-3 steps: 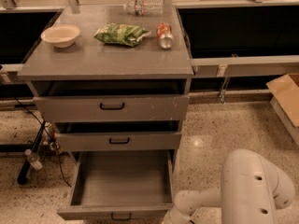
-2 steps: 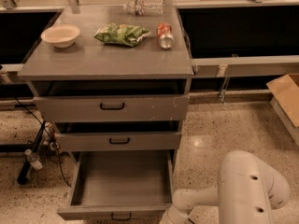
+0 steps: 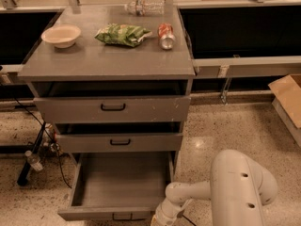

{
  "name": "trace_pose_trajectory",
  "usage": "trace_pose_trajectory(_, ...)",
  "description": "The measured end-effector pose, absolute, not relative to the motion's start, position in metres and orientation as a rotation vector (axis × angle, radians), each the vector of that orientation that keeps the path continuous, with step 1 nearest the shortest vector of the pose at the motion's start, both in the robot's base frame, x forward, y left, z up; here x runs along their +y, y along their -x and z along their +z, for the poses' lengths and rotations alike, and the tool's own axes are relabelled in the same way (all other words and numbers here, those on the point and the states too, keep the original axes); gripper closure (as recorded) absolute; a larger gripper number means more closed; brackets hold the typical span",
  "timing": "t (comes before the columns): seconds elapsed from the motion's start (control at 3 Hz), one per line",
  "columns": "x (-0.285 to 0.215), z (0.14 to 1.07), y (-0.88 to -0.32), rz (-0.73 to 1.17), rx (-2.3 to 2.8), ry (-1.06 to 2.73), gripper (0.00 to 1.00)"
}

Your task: Close bottom drawer

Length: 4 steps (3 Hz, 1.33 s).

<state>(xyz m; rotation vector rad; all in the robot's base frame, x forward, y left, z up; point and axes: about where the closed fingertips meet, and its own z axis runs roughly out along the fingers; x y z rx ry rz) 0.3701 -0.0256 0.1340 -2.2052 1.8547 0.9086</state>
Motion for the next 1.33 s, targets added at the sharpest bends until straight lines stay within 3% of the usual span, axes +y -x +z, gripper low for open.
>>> trace_pose_trajectory(1.33, 0.012, 0.154, -0.403, 0.837, 1.764, 2.198, 1.0)
